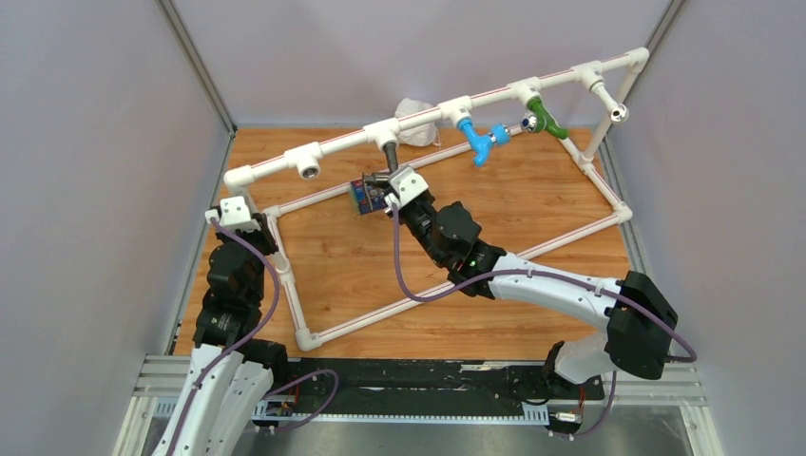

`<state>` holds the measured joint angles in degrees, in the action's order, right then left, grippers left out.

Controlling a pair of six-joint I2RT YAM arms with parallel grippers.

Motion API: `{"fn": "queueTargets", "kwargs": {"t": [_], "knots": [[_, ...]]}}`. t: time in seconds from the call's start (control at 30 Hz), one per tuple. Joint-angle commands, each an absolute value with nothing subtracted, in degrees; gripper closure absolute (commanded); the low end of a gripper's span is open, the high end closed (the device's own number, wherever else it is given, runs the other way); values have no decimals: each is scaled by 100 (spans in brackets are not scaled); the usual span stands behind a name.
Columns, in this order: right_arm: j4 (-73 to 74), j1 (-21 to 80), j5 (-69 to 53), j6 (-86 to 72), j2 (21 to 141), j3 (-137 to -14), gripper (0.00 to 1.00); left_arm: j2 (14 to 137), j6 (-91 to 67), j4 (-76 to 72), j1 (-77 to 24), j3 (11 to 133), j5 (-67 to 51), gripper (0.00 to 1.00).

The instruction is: Install the water faucets

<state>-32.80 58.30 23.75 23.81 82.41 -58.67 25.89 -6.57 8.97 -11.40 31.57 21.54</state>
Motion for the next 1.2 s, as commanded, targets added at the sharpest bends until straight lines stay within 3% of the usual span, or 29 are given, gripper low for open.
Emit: {"fn": "queueTargets", "kwargs": {"t": [0.0,0.3,0.37,0.43,0.5,0.63,0.87,1.0,1.17], "knots": [[-3480,5555,2620,1995,8236,-5810,100,2373,-703,1187,-1309,3182,1854,100],[-2954,5511,1987,1854,7691,-5827,100,2329,-712,1195,-1362,3208,1907,97],[-2839,5502,1785,2012,7542,-5845,100,2294,-729,1187,-1362,3225,1864,87],[-2769,5502,1540,2127,7410,-5862,100,2259,-756,1195,-1362,3287,1758,65],[-2620,5493,1267,2345,7296,-5915,100,2259,-791,1353,-1362,3445,1740,52],[-2049,5484,818,2583,7128,-6134,100,2311,-729,1774,-1362,3831,1679,35],[-1635,5449,300,2996,6742,-5942,100,2233,-1134,2916,-1354,4570,1284,34],[-1670,5440,-103,3094,6504,-5696,100,1935,-1300,2919,-1362,4632,301,29],[-1828,5440,-623,3146,6372,-5424,100,1652,-1747,1841,-1354,4194,-1560,29]]}}
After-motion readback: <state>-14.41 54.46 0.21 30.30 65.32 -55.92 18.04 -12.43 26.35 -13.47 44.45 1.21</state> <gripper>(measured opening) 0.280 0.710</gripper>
